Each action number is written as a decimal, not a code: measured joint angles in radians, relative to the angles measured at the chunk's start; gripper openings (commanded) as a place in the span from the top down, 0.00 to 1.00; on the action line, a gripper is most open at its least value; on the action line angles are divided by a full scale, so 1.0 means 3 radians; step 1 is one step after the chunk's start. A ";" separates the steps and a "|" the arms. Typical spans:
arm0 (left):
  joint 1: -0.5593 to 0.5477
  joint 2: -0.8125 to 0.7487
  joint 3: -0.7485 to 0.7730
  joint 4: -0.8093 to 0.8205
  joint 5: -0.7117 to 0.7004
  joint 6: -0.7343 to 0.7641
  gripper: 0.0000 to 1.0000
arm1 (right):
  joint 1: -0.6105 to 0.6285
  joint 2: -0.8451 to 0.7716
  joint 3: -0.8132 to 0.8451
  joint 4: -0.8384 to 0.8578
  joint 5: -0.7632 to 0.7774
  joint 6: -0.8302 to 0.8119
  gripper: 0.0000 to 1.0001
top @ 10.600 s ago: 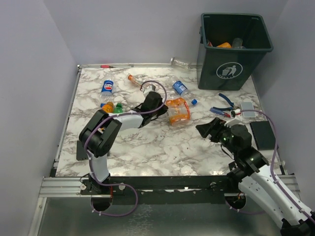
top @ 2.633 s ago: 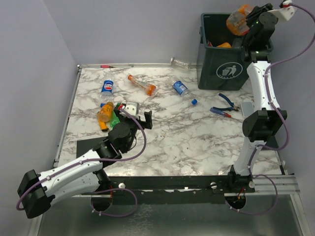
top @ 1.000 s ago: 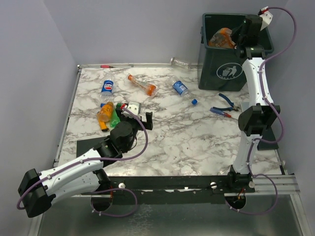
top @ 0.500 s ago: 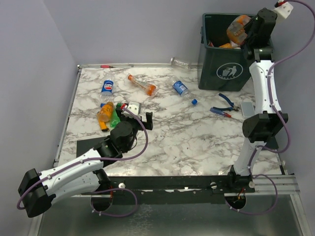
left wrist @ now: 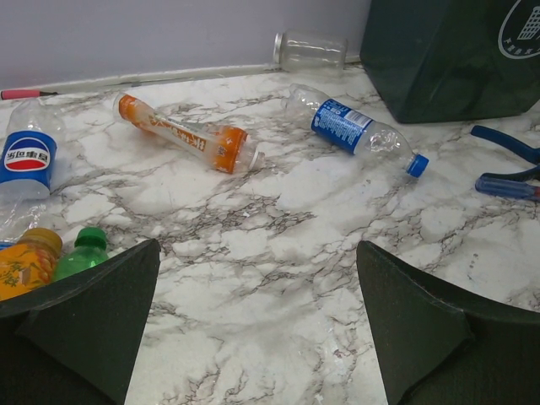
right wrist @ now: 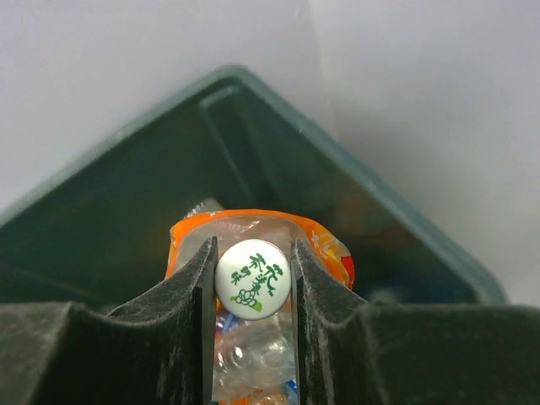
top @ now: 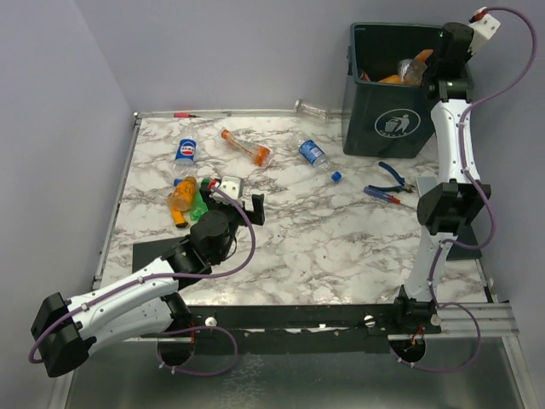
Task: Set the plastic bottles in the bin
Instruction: Place the plastic bottle in the trash bin.
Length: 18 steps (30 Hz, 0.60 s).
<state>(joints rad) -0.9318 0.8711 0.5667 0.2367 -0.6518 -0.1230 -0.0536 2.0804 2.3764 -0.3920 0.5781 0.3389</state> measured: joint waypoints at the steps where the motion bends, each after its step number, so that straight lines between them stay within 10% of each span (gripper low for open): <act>1: 0.0000 0.0000 0.0000 0.0000 0.0000 0.0000 0.01 | -0.0001 0.0058 0.0024 -0.0050 -0.0072 0.0029 1.00; 14: 0.0000 0.0084 0.0039 -0.0004 0.0015 -0.0001 0.01 | -0.0045 0.0295 0.0271 -0.0153 -0.1517 0.0734 1.00; 18: 0.0000 0.0086 0.0039 -0.0005 0.0025 -0.0001 0.01 | -0.0025 0.0387 0.0328 -0.0221 -0.1793 0.0853 0.46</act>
<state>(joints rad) -0.9318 0.8970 0.5785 0.2352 -0.6441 -0.1234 -0.0612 2.1963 2.4748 -0.4583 0.0402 0.5949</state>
